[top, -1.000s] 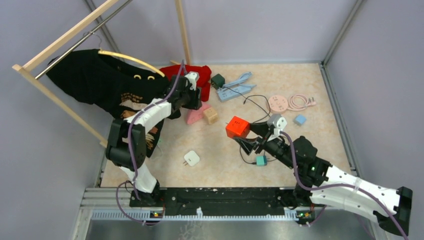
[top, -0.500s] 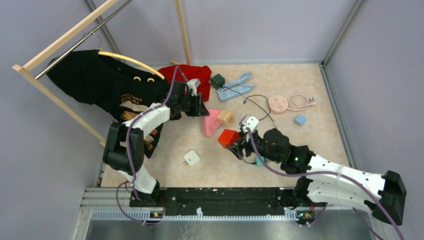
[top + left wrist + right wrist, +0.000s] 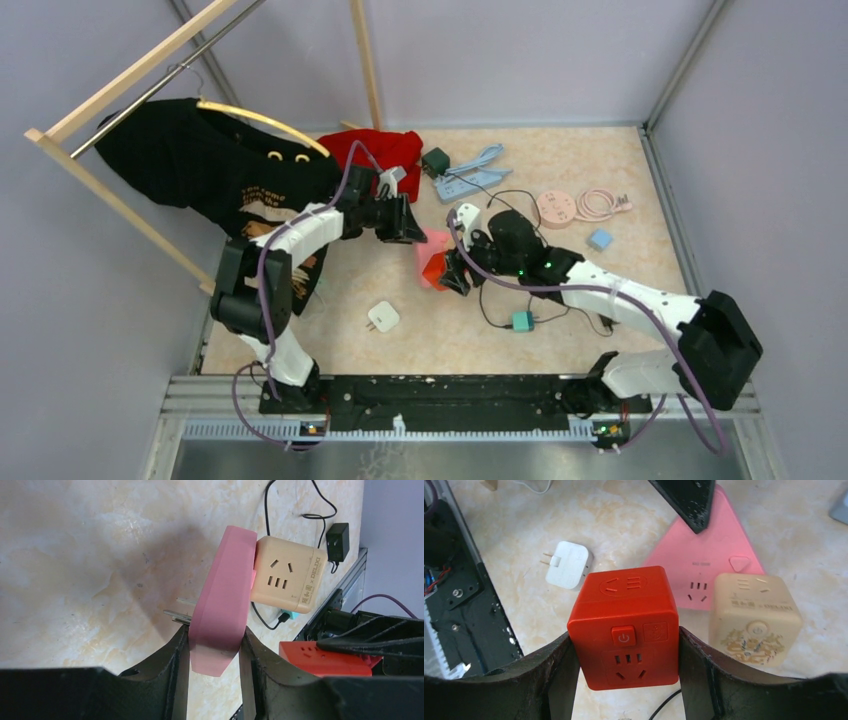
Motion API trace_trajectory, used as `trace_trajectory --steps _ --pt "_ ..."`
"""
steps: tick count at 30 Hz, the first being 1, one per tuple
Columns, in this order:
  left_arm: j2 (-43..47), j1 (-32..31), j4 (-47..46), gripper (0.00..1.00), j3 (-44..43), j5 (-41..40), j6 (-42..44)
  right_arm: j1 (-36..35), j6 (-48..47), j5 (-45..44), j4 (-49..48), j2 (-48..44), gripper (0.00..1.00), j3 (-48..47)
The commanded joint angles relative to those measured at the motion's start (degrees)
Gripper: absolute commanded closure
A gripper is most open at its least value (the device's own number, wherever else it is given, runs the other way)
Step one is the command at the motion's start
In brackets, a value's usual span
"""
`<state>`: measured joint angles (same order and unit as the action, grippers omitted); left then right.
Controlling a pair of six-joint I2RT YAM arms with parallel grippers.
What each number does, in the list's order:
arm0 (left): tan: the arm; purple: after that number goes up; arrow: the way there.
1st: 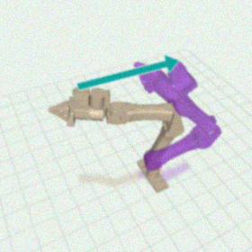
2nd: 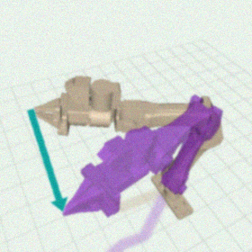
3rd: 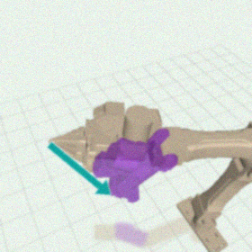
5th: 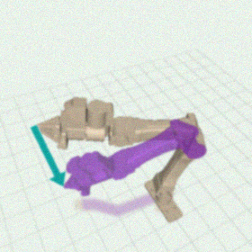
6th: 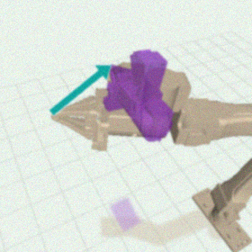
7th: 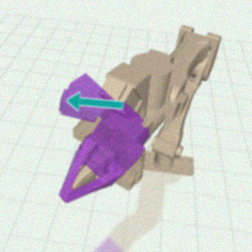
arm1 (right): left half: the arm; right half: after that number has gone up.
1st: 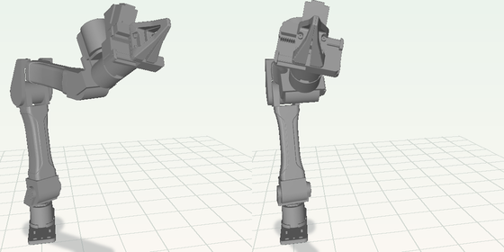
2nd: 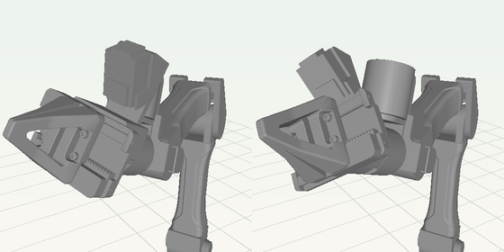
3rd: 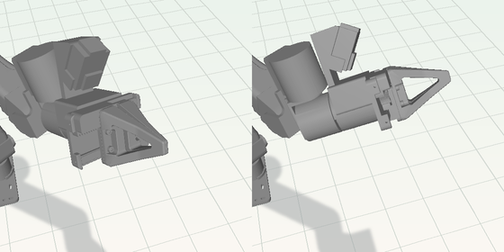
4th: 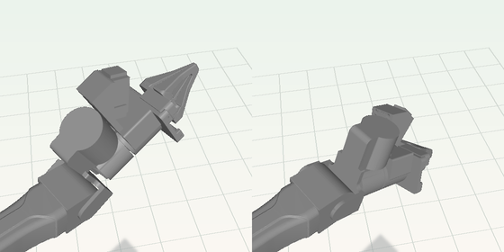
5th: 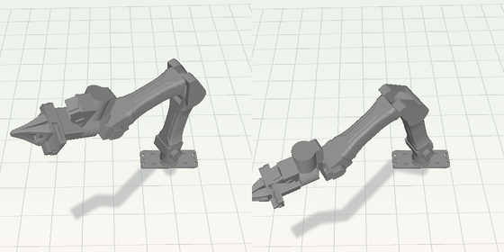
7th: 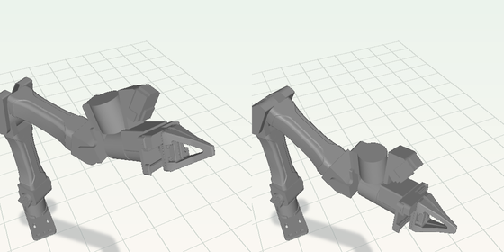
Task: Insert the plug
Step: Move the socket to the center of the board, then insert the plug into the socket.
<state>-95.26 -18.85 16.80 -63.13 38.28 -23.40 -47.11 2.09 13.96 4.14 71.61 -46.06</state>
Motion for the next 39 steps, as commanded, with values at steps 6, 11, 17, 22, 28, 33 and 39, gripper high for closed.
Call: trace_trajectory --steps 6,11,17,22,28,33,39 --pt "-4.6 1.3 5.8 1.00 -4.3 4.3 0.8 1.3 1.8 5.6 0.9 7.6 1.00 -7.3" --pt "-4.7 2.6 5.5 1.00 -3.3 3.9 -0.1 1.3 2.6 2.3 -1.6 7.4 1.00 -5.2" --pt "-5.8 3.5 5.3 1.00 -3.0 4.9 -0.6 0.0 2.7 -0.2 -9.5 7.1 1.00 -1.1" --pt "-6.1 3.6 5.3 1.00 -2.7 5.3 -0.6 -1.3 2.4 -4.3 -9.0 9.0 1.00 -1.6" --pt "-6.1 3.6 5.2 1.00 -2.6 5.6 -0.6 -2.3 3.2 -5.2 -12.1 10.6 1.00 -1.0" --pt "-6.4 3.6 5.3 1.00 -2.5 5.6 -0.4 -2.5 3.4 -5.3 -11.9 12.8 1.00 -1.4" --pt "-6.5 3.6 5.5 1.00 -2.6 5.6 -0.3 -2.6 3.5 -6.2 -12.3 12.8 1.00 -0.3"
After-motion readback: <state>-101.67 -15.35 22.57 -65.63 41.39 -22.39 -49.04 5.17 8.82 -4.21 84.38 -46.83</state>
